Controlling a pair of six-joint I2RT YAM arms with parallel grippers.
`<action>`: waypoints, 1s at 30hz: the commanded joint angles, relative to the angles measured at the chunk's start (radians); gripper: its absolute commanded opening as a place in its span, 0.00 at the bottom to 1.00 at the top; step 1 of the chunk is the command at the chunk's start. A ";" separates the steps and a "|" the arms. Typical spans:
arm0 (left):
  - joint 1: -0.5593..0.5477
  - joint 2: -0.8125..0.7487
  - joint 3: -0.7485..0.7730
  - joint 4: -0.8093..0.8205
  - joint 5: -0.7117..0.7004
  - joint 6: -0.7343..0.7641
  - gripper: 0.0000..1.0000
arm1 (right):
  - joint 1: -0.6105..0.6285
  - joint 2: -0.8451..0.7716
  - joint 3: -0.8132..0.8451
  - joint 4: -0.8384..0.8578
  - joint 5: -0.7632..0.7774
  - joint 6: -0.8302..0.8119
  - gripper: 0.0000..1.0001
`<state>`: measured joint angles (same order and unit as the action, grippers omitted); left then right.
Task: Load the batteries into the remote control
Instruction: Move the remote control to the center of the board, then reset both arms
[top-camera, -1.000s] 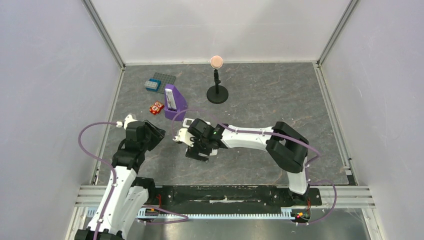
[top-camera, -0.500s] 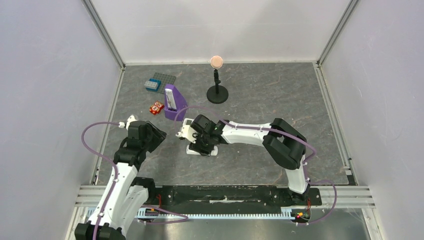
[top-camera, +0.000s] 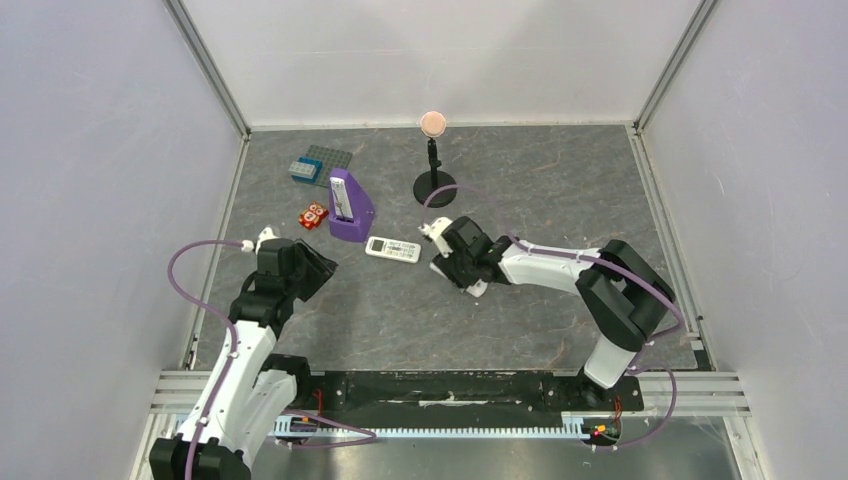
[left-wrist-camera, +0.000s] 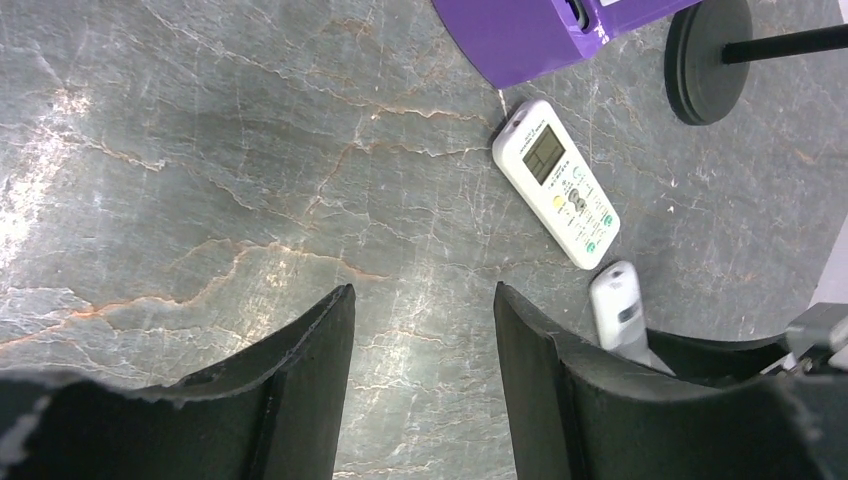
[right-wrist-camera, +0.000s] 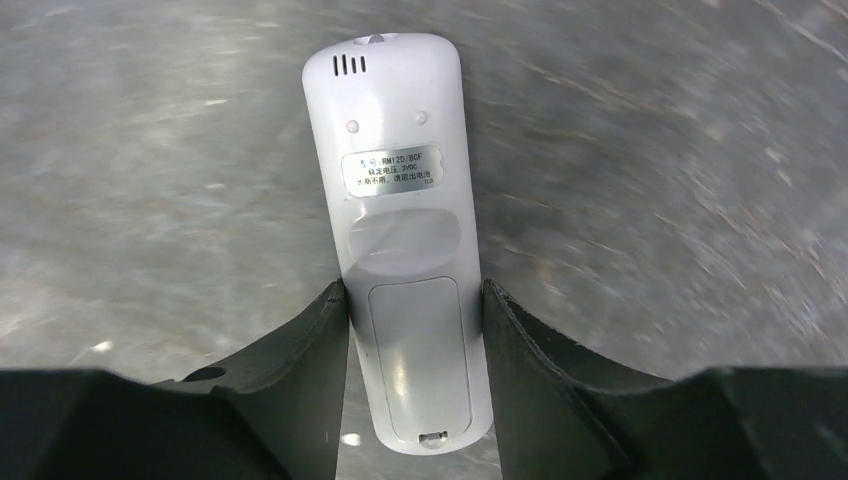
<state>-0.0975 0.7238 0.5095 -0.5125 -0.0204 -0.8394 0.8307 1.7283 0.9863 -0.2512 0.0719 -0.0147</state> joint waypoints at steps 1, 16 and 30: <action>0.002 0.010 0.000 0.058 0.045 0.032 0.60 | -0.055 -0.033 -0.034 0.063 0.208 0.168 0.33; 0.002 0.109 0.175 -0.170 0.122 0.059 0.76 | -0.112 -0.244 -0.046 0.045 0.251 0.382 0.98; 0.002 -0.254 0.363 -0.349 0.174 0.209 0.78 | -0.133 -1.041 -0.136 -0.472 0.851 0.644 0.98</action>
<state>-0.0975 0.5549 0.7723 -0.7658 0.1665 -0.7258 0.7002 0.8558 0.8158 -0.5102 0.6842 0.5240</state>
